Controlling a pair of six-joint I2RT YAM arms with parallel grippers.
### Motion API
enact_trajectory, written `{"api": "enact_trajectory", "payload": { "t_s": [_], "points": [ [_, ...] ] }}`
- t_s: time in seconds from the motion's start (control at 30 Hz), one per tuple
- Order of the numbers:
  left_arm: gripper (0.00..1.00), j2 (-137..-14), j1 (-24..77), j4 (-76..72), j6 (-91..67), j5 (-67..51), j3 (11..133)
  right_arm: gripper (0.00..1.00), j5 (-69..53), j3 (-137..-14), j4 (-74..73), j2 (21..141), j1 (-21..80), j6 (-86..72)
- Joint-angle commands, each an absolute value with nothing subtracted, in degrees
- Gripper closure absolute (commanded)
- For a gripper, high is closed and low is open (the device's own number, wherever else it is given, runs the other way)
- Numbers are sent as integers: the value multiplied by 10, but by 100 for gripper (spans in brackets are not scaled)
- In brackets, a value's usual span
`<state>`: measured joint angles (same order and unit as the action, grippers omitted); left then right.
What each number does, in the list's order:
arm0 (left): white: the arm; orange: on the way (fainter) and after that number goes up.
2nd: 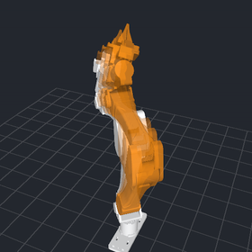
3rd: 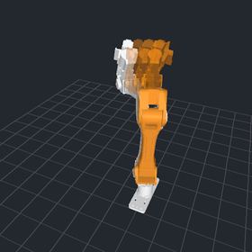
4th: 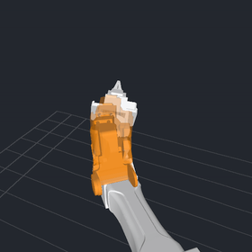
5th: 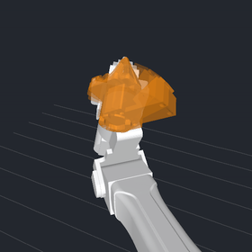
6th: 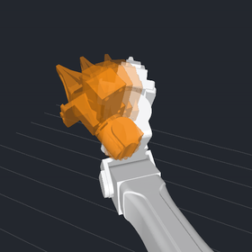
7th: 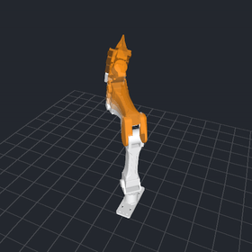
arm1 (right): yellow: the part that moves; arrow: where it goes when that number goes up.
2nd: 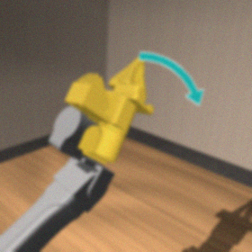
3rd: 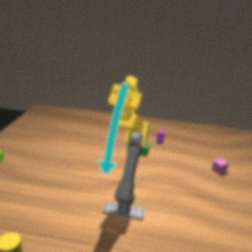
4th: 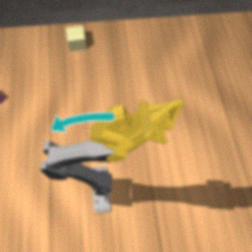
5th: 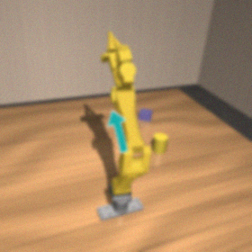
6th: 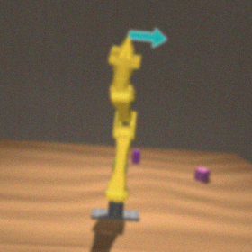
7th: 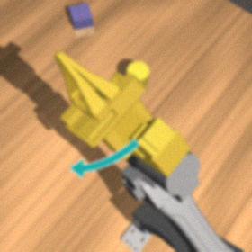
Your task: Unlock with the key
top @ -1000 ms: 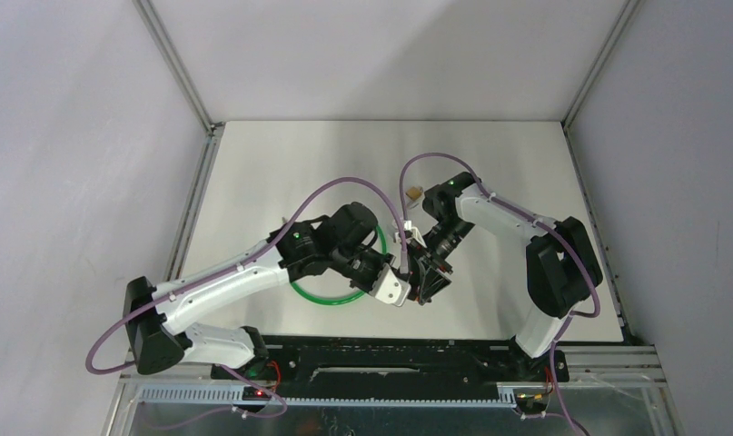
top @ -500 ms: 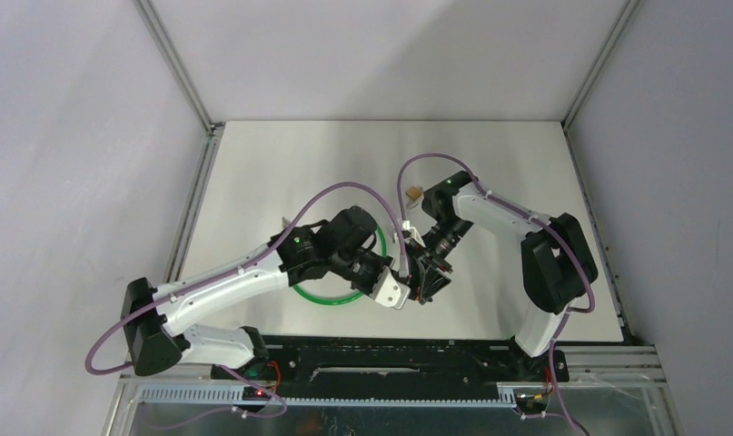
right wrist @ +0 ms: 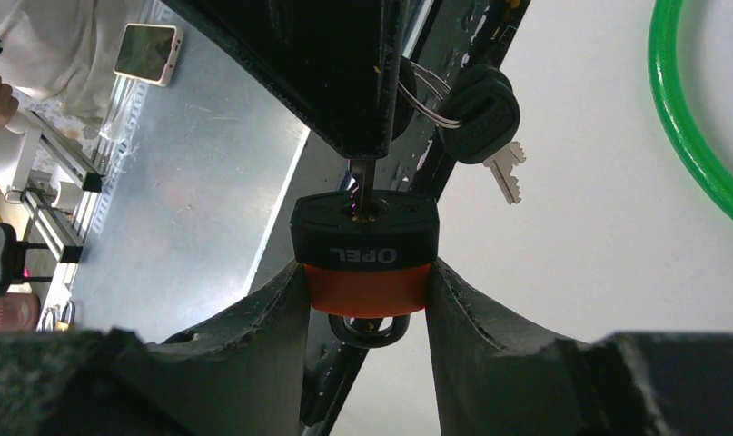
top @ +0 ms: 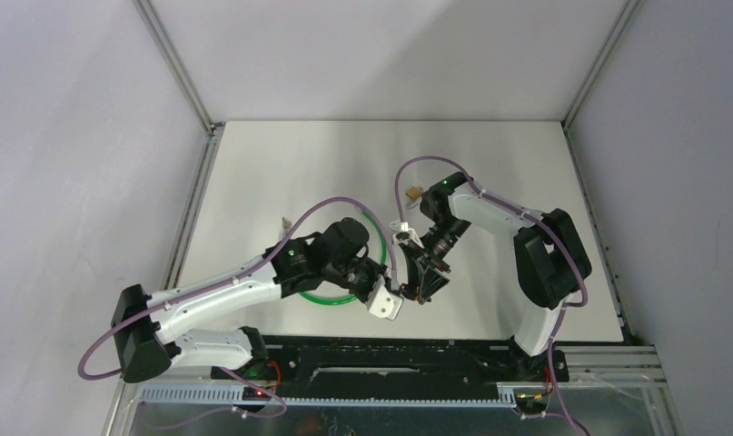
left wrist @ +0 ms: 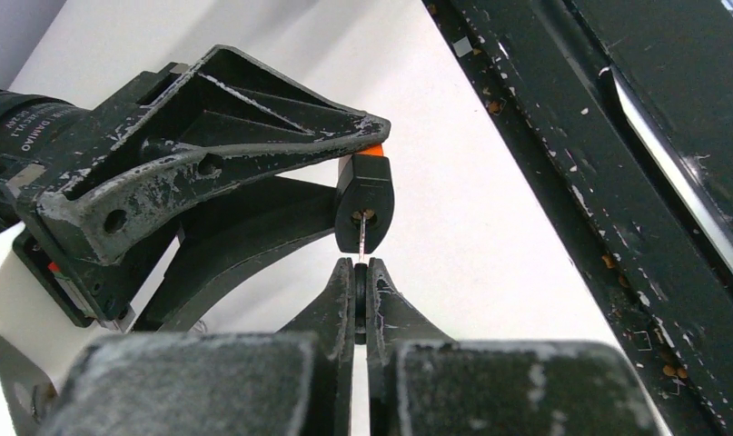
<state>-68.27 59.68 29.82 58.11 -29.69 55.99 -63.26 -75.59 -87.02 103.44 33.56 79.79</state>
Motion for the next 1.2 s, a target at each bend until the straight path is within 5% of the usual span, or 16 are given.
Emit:
{"api": "enact_trajectory", "payload": {
  "t_s": [0.0,1.17],
  "points": [
    [100,-673,601,245,608,-258,532,100,-702,-789,-921,1034,345,808],
    [100,-663,663,120,566,-173,451,100,-701,-798,-872,1050,321,731]
  ]
}}
